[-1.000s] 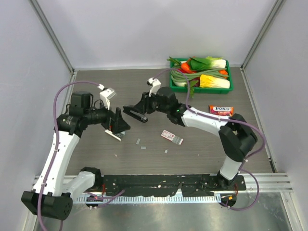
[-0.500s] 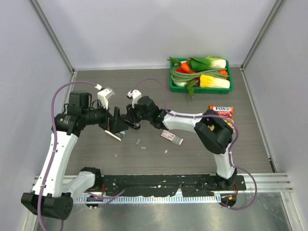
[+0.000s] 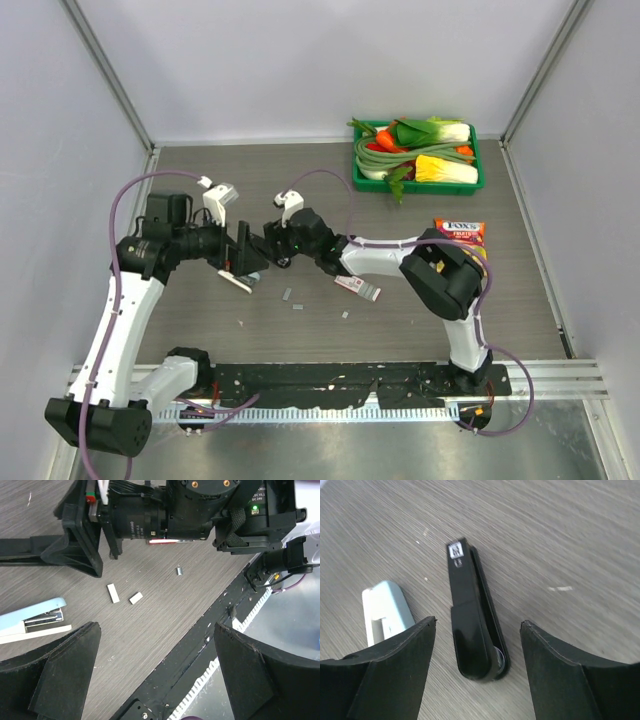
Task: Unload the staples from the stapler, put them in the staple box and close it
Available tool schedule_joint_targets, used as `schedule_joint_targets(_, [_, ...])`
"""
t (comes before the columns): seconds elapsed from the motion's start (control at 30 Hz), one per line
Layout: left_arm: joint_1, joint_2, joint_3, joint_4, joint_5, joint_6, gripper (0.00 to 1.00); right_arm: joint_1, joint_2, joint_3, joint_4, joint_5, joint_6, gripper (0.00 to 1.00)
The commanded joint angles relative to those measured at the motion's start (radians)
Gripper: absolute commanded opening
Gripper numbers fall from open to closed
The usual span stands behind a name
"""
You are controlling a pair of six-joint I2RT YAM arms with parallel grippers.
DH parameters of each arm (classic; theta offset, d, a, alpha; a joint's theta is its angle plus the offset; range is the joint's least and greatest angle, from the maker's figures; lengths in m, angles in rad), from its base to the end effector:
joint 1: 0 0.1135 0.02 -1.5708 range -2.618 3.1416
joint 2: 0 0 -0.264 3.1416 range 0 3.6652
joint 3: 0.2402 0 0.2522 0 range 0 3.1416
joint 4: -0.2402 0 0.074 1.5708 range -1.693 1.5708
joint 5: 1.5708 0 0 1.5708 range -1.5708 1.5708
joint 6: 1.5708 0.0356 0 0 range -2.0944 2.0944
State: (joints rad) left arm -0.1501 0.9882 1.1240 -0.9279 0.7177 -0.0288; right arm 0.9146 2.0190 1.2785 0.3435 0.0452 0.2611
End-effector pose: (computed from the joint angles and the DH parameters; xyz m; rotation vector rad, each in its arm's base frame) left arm 0.1746 -0.0501 0.3548 0.4866 2.2458 -0.9317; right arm 0.2799 0.3609 0.1881 -0.6254 1.9409 0.7137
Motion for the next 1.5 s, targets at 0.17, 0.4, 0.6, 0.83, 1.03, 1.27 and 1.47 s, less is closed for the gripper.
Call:
schedule_joint_targets(0.17, [0.006, -0.011, 0.020, 0.035, -0.004, -0.022, 1.00, 0.067, -0.213, -0.036, -0.223, 0.419, 0.159, 0.80])
schedule_joint_targets(0.4, [0.004, -0.022, 0.037, 0.034, -0.043, -0.020, 1.00, 0.217, -0.256, 0.053, -0.590, 0.683, 0.375, 0.81])
schedule_joint_targets(0.6, [0.006, -0.019, 0.083, 0.009, -0.096, -0.020, 1.00, 0.308, -0.169, 0.143, -0.732, 0.725, 0.535, 0.81])
schedule_joint_targets(0.83, [0.007, -0.045, 0.079, 0.008, -0.115, -0.011, 1.00, 0.323, -0.088, 0.148, -0.729, 0.719, 0.622, 0.60])
schedule_joint_targets(1.03, [0.006, -0.054, 0.063, 0.018, -0.124, -0.010, 1.00, 0.322, -0.023, 0.163, -0.713, 0.707, 0.661, 0.53])
schedule_joint_targets(1.27, [0.006, -0.048, 0.062, 0.027, -0.126, -0.006, 1.00, 0.323, 0.020, 0.174, -0.742, 0.677, 0.739, 0.50])
schedule_joint_targets(1.47, [0.007, -0.045, 0.054, 0.037, -0.118, -0.011, 1.00, 0.322, 0.032, 0.163, -0.771, 0.651, 0.802, 0.52])
